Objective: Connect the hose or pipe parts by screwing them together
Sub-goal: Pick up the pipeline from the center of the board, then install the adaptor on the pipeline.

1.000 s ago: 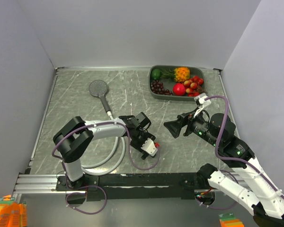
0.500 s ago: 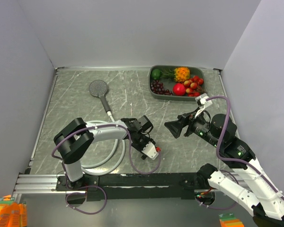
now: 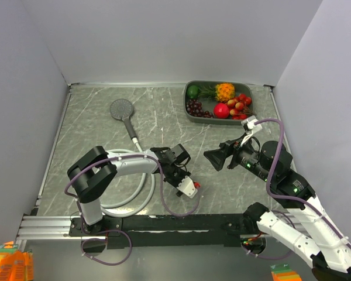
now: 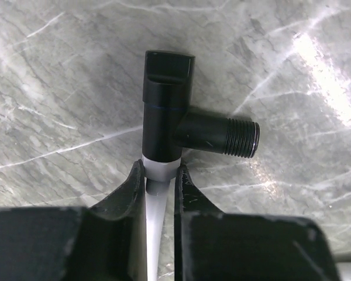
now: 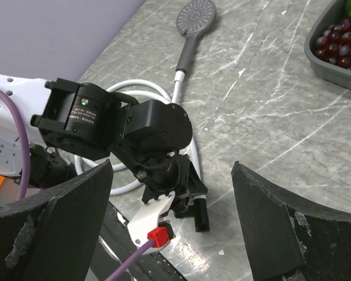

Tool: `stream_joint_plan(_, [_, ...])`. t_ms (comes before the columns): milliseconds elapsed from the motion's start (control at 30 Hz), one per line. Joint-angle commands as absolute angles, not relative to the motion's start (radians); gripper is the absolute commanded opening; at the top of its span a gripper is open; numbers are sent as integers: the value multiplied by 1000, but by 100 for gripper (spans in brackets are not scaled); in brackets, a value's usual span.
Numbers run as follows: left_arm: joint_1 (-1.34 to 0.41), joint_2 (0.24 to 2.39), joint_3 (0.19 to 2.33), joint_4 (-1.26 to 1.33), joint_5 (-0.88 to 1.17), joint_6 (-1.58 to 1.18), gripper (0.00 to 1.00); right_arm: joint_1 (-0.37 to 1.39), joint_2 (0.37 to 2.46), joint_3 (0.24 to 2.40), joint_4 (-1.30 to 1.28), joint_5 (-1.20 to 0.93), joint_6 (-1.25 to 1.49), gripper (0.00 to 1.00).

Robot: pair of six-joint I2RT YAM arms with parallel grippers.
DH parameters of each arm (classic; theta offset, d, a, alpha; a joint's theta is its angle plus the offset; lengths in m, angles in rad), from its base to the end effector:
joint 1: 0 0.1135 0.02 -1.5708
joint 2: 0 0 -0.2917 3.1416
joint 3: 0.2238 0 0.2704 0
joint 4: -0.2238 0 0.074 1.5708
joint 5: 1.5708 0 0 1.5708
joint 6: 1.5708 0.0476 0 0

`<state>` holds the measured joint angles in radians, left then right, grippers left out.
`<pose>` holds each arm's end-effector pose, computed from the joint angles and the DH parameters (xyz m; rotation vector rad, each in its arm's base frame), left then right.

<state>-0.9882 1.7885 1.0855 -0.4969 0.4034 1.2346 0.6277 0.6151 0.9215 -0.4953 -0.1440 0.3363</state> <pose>0.1856 -0.3156 0.1639 2.4539 1.0989 -0.4833 0.1044 0.0842 0.3958 -0.3735 1.7939 0.8180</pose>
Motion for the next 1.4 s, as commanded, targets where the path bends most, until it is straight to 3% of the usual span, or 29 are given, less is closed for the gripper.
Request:
stream_joint_plan(0, [-993, 1815, 1042, -494, 429, 1177, 6, 617, 615, 943, -488, -144, 344, 89])
stream_joint_plan(167, [-899, 1781, 1138, -547, 564, 1089, 1, 614, 617, 963, -492, -141, 334, 88])
stream_joint_plan(300, [-692, 1770, 1335, -647, 905, 938, 1, 614, 621, 985, -505, -112, 310, 84])
stream_joint_plan(467, [-516, 1726, 1465, -762, 1164, 850, 1, 612, 664, 1014, -480, -156, 259, 84])
stream_joint_plan(833, [-396, 1599, 1615, -969, 1457, 850, 1, 614, 768, 1063, -331, -266, 176, 80])
stream_joint_plan(933, [-382, 1551, 1640, -1025, 1506, 868, 1, 612, 853, 1104, -322, -194, 157, 66])
stream_joint_plan(967, [-379, 1522, 1637, -1043, 1511, 888, 1, 614, 867, 1117, -325, -161, 147, 54])
stream_joint_plan(1167, [-362, 1439, 1618, -1015, 1526, 816, 1, 670, 991, 1196, -325, -149, 137, 33])
stream_joint_plan(1367, [-334, 1401, 1586, -865, 1537, 639, 1, 870, 1069, 1307, -340, -2, 54, 25])
